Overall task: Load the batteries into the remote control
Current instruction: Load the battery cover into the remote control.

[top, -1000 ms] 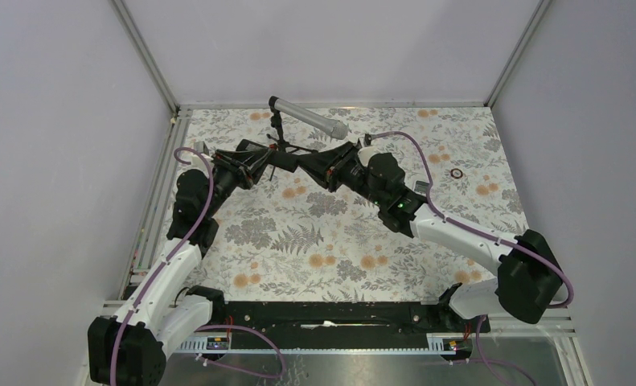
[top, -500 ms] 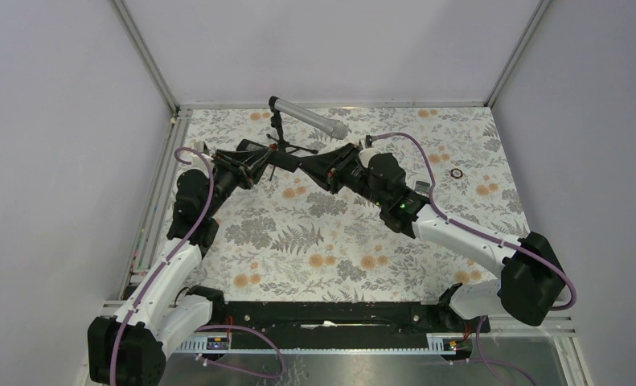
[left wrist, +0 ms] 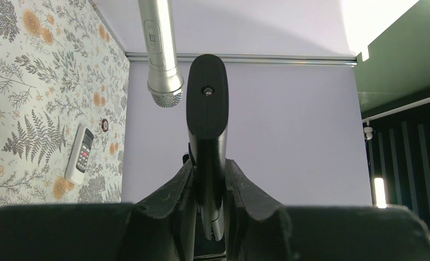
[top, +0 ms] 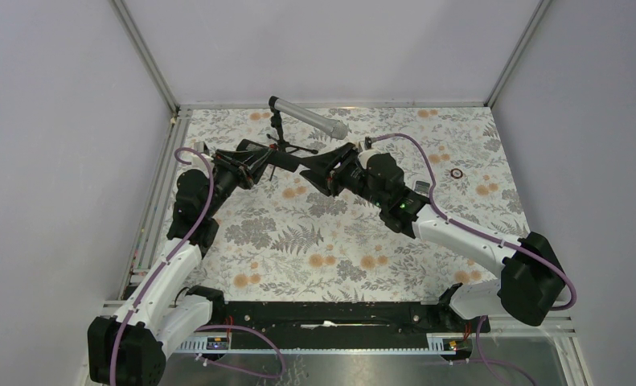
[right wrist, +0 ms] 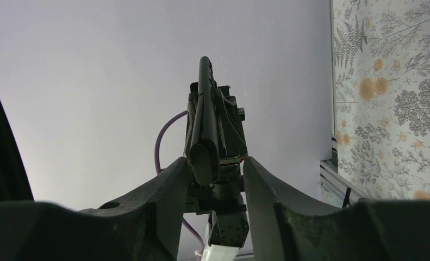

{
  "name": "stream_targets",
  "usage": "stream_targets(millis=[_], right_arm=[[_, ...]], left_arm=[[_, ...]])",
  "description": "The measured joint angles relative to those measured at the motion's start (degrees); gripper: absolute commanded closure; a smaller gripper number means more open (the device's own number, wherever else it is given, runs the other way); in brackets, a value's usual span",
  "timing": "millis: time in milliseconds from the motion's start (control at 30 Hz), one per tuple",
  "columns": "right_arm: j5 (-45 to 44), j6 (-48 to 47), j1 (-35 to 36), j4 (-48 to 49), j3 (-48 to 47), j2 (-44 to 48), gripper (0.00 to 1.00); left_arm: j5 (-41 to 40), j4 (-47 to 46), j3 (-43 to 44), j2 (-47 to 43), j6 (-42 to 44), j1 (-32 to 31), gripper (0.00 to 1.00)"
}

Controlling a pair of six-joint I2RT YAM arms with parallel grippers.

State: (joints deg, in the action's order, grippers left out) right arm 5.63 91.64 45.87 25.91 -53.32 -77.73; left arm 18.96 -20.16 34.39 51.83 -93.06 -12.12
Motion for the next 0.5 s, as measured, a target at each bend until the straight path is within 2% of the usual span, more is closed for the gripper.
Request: stream_targets(millis=[300,433,500], right_arm=[[0.2,-2.4,0.0,0.1,-0.1,0.0,0.34],[1.6,-3.5,0.0,0.2,-0.9,-0.8,0.34],[2.3,-4.1,0.0,0.3,-2.1,-1.9,0.37]], left_arm=[[0.0,0.0,0.0,0.0,0.0,0.0,0.85],[0.0,0.0,0.0,0.0,0.0,0.0,0.85],[0.0,0.0,0.0,0.0,0.0,0.0,0.85]])
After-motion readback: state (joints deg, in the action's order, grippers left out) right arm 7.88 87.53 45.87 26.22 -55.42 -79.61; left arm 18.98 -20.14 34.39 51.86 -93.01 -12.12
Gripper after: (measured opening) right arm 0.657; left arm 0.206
